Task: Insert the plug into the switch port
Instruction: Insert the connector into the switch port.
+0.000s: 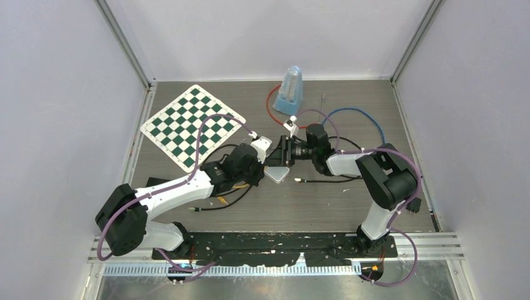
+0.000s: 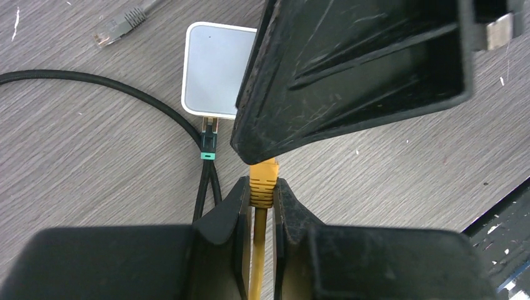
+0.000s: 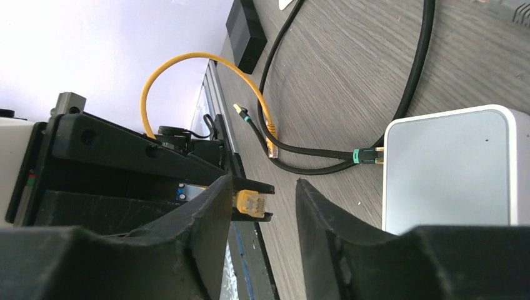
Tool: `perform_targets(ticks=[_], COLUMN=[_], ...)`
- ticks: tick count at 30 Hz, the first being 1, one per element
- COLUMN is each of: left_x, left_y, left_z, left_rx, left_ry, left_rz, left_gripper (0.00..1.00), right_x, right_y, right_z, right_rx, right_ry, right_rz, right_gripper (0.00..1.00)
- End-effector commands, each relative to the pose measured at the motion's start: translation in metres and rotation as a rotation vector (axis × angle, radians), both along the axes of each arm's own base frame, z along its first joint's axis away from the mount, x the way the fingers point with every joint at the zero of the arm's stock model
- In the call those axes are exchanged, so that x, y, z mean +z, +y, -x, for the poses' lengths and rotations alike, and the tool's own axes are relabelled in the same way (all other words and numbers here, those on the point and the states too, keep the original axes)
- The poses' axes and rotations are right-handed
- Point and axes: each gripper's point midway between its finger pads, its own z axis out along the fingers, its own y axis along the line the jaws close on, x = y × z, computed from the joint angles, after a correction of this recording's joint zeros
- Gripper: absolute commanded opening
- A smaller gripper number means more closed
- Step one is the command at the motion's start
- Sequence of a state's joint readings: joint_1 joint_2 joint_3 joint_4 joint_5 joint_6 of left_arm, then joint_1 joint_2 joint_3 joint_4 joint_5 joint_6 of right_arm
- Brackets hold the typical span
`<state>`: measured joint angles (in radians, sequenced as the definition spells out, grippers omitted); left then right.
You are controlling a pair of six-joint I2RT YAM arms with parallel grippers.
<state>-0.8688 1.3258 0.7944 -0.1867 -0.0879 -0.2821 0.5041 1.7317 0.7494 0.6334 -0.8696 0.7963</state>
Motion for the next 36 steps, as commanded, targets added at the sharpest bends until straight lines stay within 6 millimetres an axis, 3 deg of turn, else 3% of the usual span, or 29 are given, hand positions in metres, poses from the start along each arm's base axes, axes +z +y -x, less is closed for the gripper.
perform_targets(ticks=[1,7,13,17,31,36], left_x=[0.014,0.016,0.023,0.030,0.020,0.018], left_y=[-0.015,-0.014,-0.006,-0.002,-0.005,-0.005], left_z=[-0.004,-0.004,0.000,0.002,-0.002,-0.004], left_rx=[-0.012,-0.022,-0.080,-0.109,-0.140,-0.139], left_ry=[-0.023,-0.038,-0.090,-0.115,-0.116,-0.119], left_rz=[0.072,0.073,0.039,0.026,-0.018,-0.031], left_gripper=[0.00,0.02,0.28,0.35,0.29,0.18], right_x=[0.011,0.015,0.012,0.009,0.011,0.012], right_y=[0.007,0.007,0.007,0.006,0.005,0.005], right_z=[0.002,0.004,0.005,0.004,0.004,0.005], right_rx=[0.026,0.019,0.016,0.005,-0.009,-0.009], right_ry=[-0.024,-0.001,-0.004,0.007,0.013,0.017], right_rz=[-0.074,-0.119,-0.119,-0.112,-0.118,-0.121], right_gripper=[0.45,0.23,0.19,0.17,0.17,0.17])
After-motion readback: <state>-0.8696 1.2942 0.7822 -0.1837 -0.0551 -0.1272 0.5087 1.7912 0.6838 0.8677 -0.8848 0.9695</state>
